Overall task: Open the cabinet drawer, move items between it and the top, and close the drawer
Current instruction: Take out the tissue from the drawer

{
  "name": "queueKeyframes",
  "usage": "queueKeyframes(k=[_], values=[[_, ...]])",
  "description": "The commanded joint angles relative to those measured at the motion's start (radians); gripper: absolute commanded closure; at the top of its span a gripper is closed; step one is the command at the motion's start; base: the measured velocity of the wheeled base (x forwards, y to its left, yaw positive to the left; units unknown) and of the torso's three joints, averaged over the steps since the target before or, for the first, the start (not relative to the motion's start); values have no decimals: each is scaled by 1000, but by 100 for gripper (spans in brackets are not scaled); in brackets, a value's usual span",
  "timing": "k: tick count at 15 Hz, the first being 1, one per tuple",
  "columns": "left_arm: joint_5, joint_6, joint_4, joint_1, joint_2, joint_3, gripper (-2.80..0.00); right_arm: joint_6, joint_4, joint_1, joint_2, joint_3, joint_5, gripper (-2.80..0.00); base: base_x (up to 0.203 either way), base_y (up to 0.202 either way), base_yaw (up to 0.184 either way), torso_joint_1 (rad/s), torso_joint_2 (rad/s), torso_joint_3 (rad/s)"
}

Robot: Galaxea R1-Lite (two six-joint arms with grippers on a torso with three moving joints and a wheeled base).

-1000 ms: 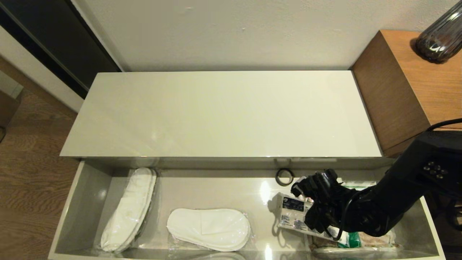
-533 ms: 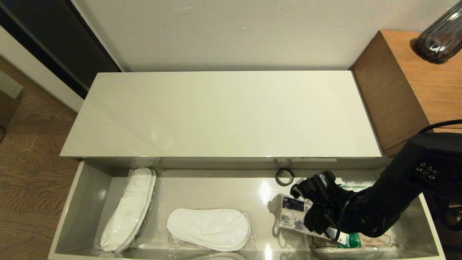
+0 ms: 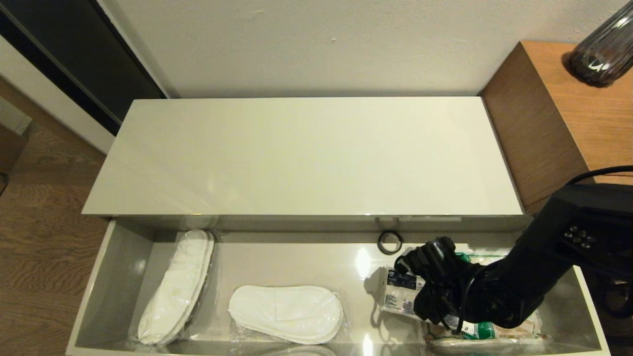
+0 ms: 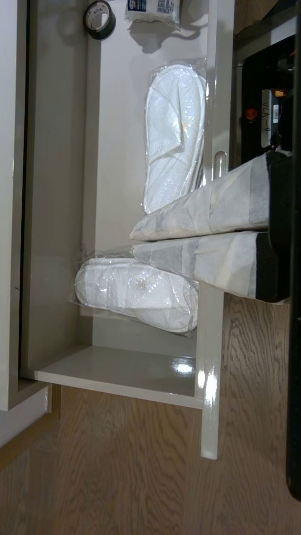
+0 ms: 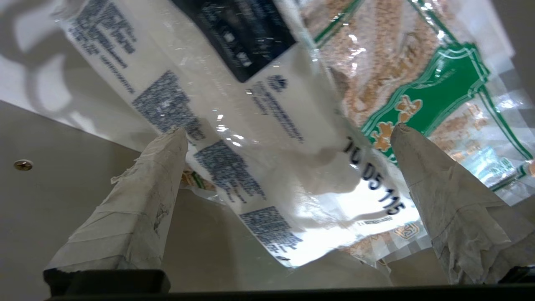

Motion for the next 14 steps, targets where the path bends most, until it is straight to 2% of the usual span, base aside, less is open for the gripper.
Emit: queueKeyframes(k=[1,7,14], values=[[0,0,-1,0,1,0,0,-2,-2,10,11,0,-3,-280,0,0,0,0,0,0],[0,0,-1,0,1,0,0,-42,2,12,13,5,-5,-280,0,0,0,0,0,0],[-1,0,-1,-1,1,0,0,-54,10,30,16,-1,-6,-280,0,0,0,0,0,0]])
